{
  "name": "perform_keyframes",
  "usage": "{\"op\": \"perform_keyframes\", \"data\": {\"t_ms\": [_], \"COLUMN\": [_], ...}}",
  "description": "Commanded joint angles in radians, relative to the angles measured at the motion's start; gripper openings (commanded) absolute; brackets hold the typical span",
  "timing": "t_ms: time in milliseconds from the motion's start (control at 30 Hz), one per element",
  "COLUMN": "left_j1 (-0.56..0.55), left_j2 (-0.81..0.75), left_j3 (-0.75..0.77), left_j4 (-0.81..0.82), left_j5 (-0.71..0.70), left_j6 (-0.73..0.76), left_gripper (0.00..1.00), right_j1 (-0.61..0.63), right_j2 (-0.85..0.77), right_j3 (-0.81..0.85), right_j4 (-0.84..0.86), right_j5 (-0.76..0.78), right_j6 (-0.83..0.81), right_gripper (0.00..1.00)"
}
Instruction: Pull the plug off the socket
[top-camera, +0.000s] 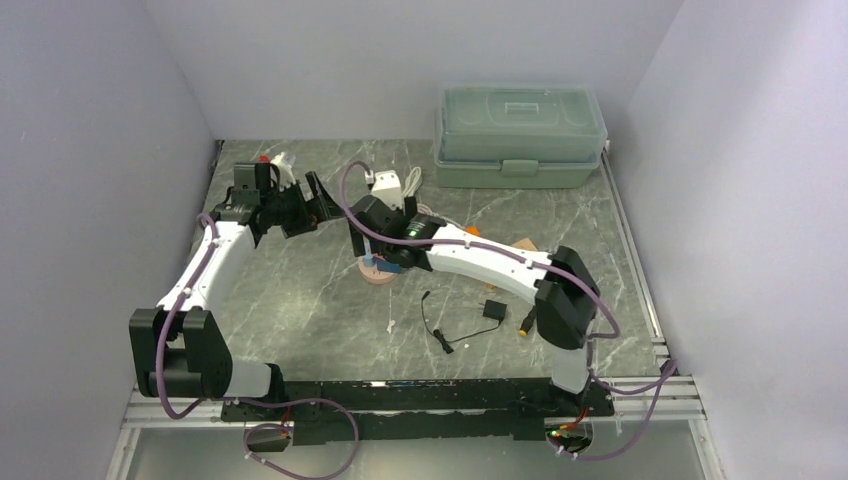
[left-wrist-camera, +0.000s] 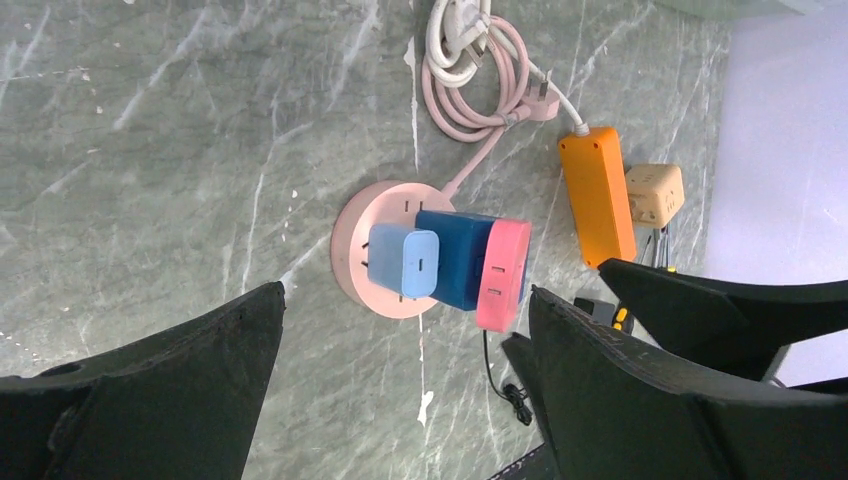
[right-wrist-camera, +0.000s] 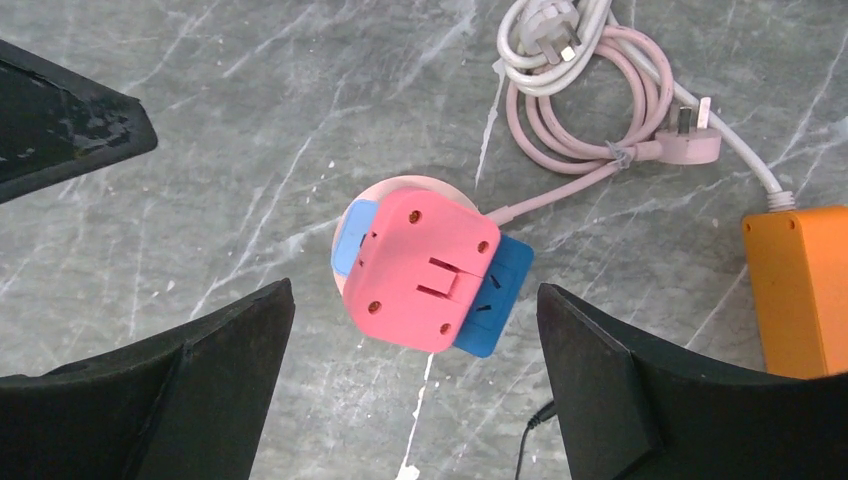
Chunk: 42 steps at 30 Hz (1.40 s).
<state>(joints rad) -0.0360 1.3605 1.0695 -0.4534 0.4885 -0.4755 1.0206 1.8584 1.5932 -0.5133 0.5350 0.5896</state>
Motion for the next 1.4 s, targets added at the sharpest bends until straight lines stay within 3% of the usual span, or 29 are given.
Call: {"op": "perform_keyframes", "data": {"t_ms": [0,333,967,1100,1367], "left_j1": [0.019,0.08,0.08,0.08,0.08], "left_j2": [-0.006,-0.008,0.003,0.003,0.007], "left_j3": [0.007,0.003,-0.003,-0.003,-0.01], "left_j4": [0.017,0.024,0.033,0.036,0.044], "left_j5": [-0.012,0.004,0.029,0.033,0.05], "left_j6": [-0.014,-0.024,-0.029,-0.03,-0.038], "left_gripper": [0.96,0.96,0.96,0.96,0.96], "right_j1": [0.023,0.045,0.039,0.038,-0.001], "right_j2": [0.087,0.211,0.046,0.008,-0.119], "right_j3": [0.112,0.277,0.126,0.083,-0.081], "right_j4": [-0.11,-0.284,-0.382,-0.334,-0.041], "right_j5": [0.109,0.241,0.361,0.307,0.01], "right_j6": [0.025,0.055,0.152,0.142,0.099], "right_gripper": [0.95,0.95,0.91,0.91,0.85]}}
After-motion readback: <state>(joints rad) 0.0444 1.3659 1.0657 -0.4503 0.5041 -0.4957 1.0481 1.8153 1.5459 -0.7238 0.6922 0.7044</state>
